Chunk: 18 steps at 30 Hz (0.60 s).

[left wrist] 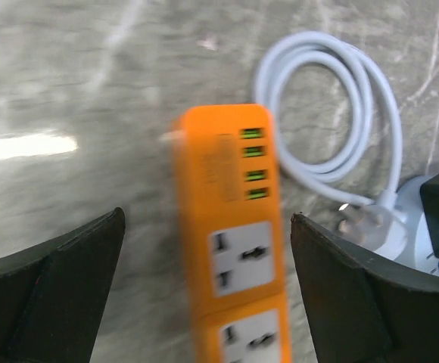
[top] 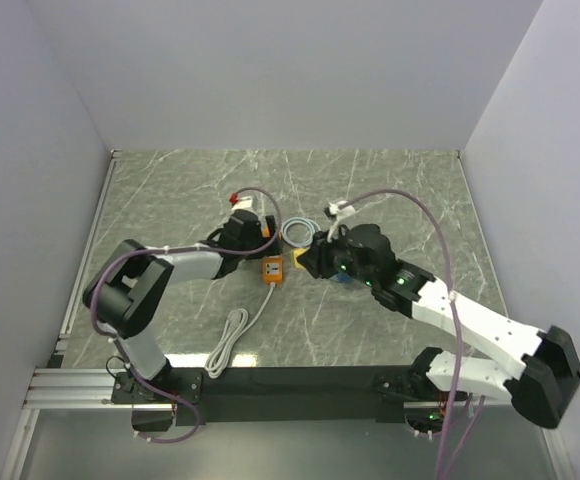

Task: Insert the plug

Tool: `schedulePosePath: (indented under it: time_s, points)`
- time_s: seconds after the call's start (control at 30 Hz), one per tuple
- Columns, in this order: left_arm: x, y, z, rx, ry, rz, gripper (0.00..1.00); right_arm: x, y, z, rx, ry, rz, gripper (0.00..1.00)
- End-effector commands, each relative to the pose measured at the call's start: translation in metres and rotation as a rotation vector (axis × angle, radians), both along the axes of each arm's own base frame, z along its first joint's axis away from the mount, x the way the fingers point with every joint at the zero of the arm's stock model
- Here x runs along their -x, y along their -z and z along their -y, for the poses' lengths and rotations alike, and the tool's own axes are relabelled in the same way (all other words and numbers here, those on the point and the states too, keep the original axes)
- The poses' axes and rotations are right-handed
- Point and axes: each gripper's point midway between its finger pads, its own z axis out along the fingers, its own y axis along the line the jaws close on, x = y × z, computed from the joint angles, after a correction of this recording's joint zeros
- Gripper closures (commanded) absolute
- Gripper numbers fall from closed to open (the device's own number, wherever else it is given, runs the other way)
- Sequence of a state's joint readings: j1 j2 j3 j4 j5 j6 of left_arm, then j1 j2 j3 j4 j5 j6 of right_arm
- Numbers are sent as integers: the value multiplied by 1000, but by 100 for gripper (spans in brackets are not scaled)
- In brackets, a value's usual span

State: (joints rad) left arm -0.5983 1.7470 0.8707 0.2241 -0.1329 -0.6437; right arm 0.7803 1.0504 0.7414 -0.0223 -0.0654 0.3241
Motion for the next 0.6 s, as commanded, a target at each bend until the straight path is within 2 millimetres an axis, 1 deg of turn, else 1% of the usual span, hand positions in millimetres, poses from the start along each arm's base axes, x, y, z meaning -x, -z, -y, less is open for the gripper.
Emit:
schedulePosePath:
  time_s: [0.0, 0.03, 0.07, 0.1, 0.13, 0.17, 0.2, 0.23, 0.27, 0.3, 0.33, 0.37, 0.4, 0.43, 0.47, 0.5, 0.53, 0.57]
  points:
    - [-5, -33, -15, 56, 11, 84, 4, -15, -16, -10, 34, 38, -3, 100]
    - [-5, -40, -22, 69, 0, 102, 4, -15, -12, -12, 56, 36, -24, 100]
    - [-6, -44, -23, 81, 5, 118, 3, -19, -1, -17, 86, 31, -52, 100]
    - [-6, -46, -25, 86, 8, 126, 3, -23, -8, -22, 85, 26, -51, 100]
    - [-6, -46, -28, 87, 5, 127, 3, -23, -2, -25, 112, 17, -81, 100]
    - [-8, -48, -28, 94, 6, 136, 3, -25, 13, -31, 153, 9, -119, 100]
    - [-7, -48, -26, 100, 18, 134, 3, -29, 6, -40, 153, -3, -115, 100]
    - [-6, -43, -28, 99, 19, 124, 4, -28, 11, -43, 176, -14, -139, 100]
    - [-7, -43, -28, 105, 18, 129, 4, -31, 26, -48, 213, -18, -174, 100]
    - [-4, -39, -30, 107, 20, 122, 5, -36, 19, -54, 211, -19, -170, 100]
    - [-5, -38, -34, 106, 12, 124, 5, -39, 34, -54, 255, -9, -203, 100]
    - [-5, -38, -36, 106, 8, 127, 6, -43, 29, -59, 254, -9, -203, 100]
    - [-4, -37, -41, 104, 0, 128, 6, -41, 34, -59, 274, -17, -228, 100]
    - [-3, -39, -44, 105, -4, 133, 6, -42, 47, -63, 303, -22, -260, 100]
    - [-2, -39, -47, 103, -7, 136, 6, -45, 44, -68, 301, -28, -264, 100]
    - [-1, -41, -52, 102, -16, 143, 6, -45, 47, -70, 308, -30, -282, 100]
    - [-1, -41, -56, 99, -22, 145, 5, -44, 61, -72, 334, -36, -317, 100]
    - [-1, -42, -58, 99, -29, 148, 5, -45, 61, -76, 331, -46, -329, 100]
